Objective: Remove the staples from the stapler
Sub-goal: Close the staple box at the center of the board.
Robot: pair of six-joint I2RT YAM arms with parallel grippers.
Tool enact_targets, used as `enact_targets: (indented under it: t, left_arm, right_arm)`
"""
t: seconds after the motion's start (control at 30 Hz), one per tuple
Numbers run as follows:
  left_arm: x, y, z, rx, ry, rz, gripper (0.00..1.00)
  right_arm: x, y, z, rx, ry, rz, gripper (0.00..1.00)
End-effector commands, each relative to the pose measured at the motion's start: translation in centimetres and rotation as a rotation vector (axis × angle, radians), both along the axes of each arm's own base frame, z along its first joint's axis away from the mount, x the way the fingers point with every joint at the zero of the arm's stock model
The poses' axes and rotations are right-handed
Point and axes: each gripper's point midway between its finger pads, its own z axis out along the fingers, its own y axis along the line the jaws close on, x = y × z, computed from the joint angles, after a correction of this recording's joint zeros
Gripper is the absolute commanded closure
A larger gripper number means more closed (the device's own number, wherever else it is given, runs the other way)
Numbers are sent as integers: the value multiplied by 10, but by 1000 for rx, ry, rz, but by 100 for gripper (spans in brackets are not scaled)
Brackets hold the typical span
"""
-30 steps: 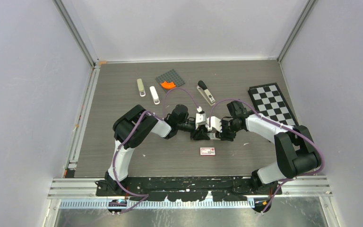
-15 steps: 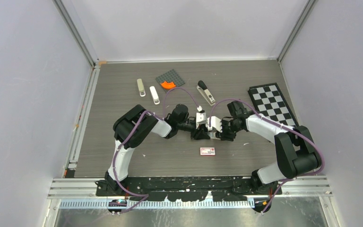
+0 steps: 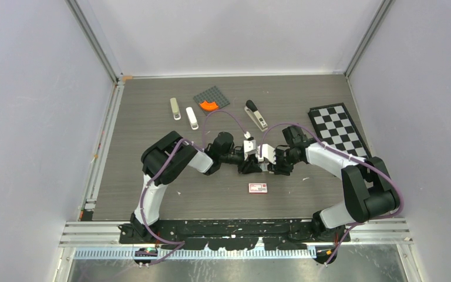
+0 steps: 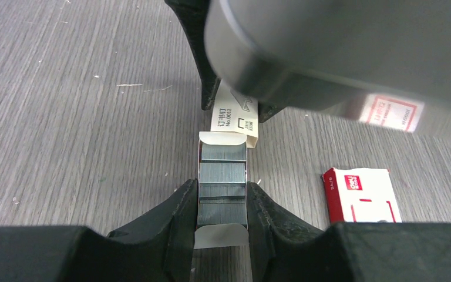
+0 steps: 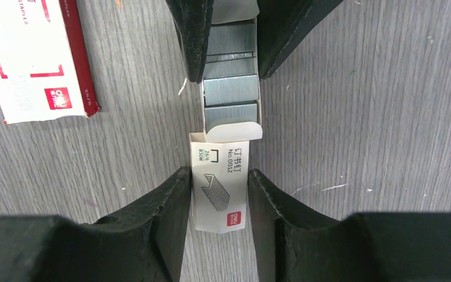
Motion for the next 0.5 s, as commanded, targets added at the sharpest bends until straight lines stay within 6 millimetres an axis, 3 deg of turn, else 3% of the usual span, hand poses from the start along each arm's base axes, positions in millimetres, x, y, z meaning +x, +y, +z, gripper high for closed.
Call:
enact_targets:
  t: [0.0,0.47]
  left_arm:
    - [-38,2,-43,127,81,-18,64]
    - [-44,4,-47,145,79,-40,64]
  right_arm:
    - [17,4,-3,-17,-85,-8,54]
    - [19,-10,-5,-34,-62,-37,56]
